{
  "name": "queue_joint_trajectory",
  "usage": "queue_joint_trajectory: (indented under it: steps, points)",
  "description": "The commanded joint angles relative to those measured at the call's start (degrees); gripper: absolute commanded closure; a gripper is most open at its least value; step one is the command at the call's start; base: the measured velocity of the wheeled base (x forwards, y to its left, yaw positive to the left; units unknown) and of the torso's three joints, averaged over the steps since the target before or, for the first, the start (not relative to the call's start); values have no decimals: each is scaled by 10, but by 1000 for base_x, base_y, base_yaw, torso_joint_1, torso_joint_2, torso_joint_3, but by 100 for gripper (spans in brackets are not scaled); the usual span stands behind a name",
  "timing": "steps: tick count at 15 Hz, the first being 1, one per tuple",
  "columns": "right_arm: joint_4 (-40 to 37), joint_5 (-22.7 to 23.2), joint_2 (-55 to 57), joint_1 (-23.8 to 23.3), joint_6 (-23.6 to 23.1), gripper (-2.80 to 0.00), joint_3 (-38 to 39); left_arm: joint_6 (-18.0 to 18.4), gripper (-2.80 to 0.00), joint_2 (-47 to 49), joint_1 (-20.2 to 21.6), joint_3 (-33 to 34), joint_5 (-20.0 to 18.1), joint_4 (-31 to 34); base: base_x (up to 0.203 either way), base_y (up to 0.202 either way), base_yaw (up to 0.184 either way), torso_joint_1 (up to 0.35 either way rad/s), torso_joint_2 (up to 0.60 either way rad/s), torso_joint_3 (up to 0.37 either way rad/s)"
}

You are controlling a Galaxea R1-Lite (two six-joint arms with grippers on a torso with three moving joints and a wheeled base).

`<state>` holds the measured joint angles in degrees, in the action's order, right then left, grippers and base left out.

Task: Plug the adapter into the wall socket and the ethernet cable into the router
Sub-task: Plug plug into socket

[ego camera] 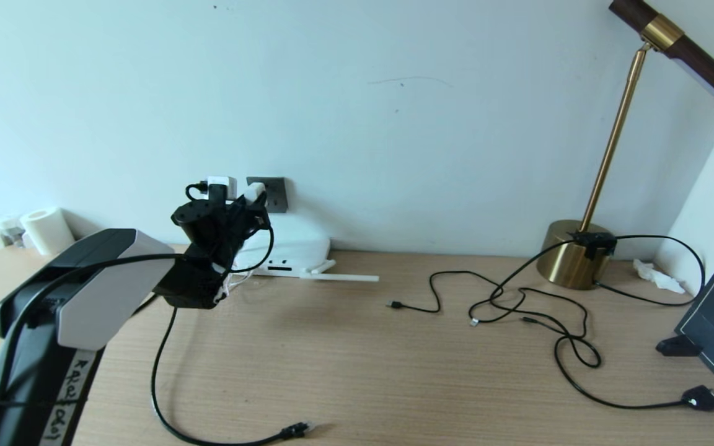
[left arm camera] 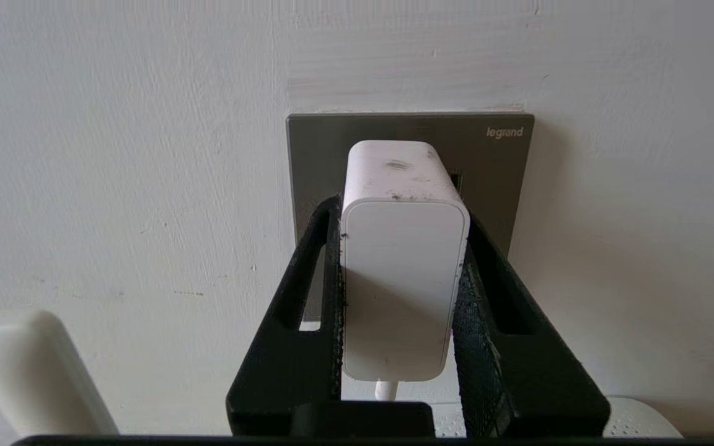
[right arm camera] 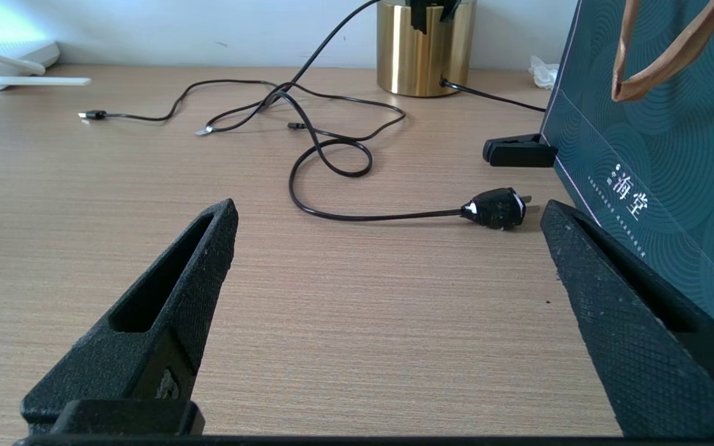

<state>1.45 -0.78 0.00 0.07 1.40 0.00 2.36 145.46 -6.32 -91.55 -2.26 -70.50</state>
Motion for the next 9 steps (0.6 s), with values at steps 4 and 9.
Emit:
queue_joint_trajectory:
  steps: [4, 9]
  points:
    - [0, 0, 0, 0, 0, -280, 6, 0, 0, 18, -1, -28, 1, 8, 0, 0, 0, 0, 0, 0]
    - [0, 0, -1, 0, 0, -280, 6, 0, 0, 18, -1, -22, 1, 10, 0, 0, 0, 0, 0, 0]
